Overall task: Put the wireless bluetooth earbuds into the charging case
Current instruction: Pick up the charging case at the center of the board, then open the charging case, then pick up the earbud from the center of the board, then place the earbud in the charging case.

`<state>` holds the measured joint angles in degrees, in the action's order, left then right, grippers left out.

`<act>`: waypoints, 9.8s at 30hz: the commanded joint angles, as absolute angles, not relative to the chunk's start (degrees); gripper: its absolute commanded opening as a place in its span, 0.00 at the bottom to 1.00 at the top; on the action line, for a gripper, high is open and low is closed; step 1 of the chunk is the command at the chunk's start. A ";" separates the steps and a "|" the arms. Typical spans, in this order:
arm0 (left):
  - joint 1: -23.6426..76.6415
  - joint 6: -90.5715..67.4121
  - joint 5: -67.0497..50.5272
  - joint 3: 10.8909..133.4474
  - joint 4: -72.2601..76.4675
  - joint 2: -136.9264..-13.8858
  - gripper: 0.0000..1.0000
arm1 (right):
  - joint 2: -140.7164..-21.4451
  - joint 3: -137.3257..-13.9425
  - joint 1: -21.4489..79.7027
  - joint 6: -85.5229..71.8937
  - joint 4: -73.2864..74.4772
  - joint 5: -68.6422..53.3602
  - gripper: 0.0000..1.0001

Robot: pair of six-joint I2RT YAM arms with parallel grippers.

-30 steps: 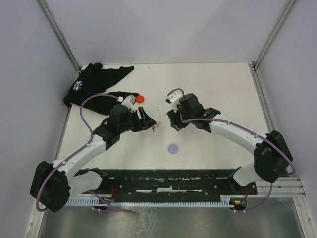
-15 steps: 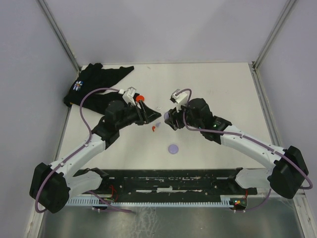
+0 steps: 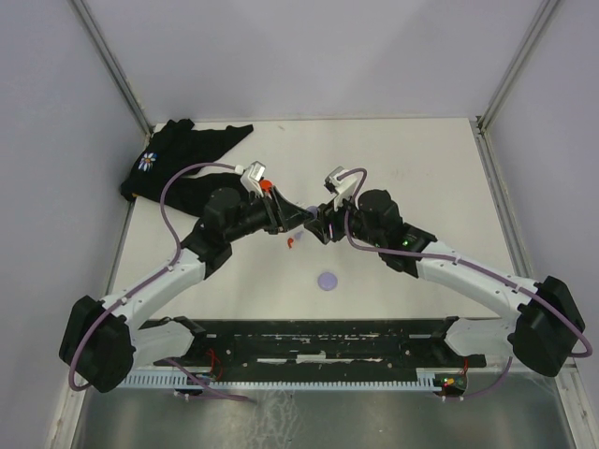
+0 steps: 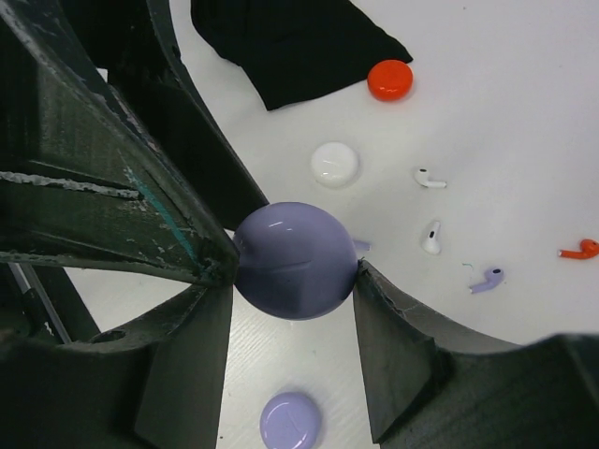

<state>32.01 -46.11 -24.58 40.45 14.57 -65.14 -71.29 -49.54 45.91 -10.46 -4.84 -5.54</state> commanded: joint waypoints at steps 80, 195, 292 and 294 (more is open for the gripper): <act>28.76 -8.96 -58.57 48.02 23.15 -64.28 0.03 | -70.26 -51.11 29.26 -11.73 -18.17 -59.51 0.59; 39.38 -4.00 -10.23 70.93 -29.27 -104.40 0.57 | -51.77 -26.59 29.87 -1.49 -13.72 -22.69 0.09; 39.06 -29.23 -30.53 54.20 21.98 -64.28 0.17 | -58.65 -34.77 30.22 -8.28 -42.29 -37.73 0.08; 39.11 -30.51 -30.51 53.66 23.79 -64.70 0.16 | -58.72 -34.89 30.47 -8.15 -42.43 -37.37 0.08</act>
<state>39.13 -24.25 -27.99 54.50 14.15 -64.79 -58.35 -33.32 29.98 -7.09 -36.95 -37.08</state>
